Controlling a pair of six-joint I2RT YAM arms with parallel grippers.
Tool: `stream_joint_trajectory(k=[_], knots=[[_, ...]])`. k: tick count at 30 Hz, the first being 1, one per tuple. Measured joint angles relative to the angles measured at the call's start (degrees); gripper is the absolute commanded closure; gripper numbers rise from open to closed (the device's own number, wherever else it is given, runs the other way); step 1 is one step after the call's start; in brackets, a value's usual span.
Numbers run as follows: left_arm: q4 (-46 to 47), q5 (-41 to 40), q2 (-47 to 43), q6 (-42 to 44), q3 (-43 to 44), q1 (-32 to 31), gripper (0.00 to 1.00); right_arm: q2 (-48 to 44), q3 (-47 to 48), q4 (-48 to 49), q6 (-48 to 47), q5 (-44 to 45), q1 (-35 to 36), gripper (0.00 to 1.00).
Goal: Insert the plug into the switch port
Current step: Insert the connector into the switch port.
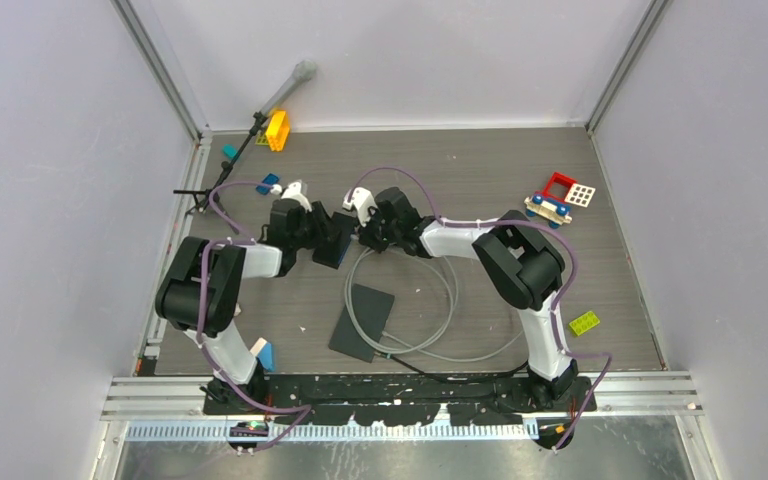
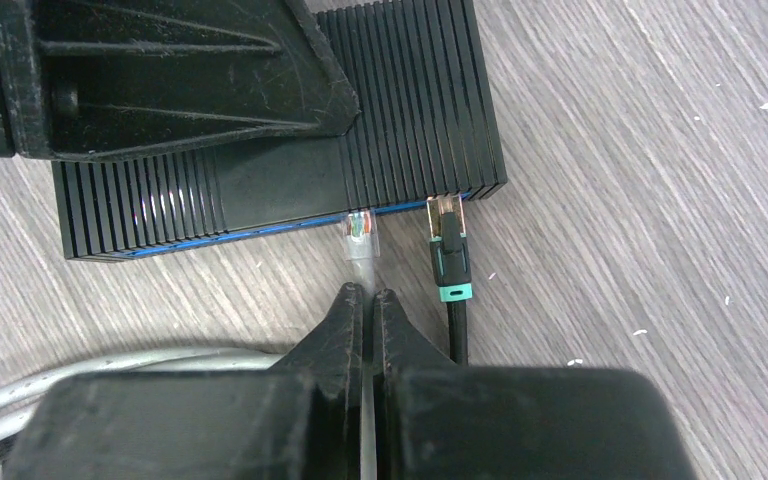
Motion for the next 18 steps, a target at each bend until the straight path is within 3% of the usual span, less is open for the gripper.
stream_joint_trajectory(k=[18], knots=[[-2.1, -0.1, 1.7, 3.5, 3.3, -1.6, 0.51, 0.1, -0.2, 1.1, -1.3, 1.5, -0.3, 1.00]])
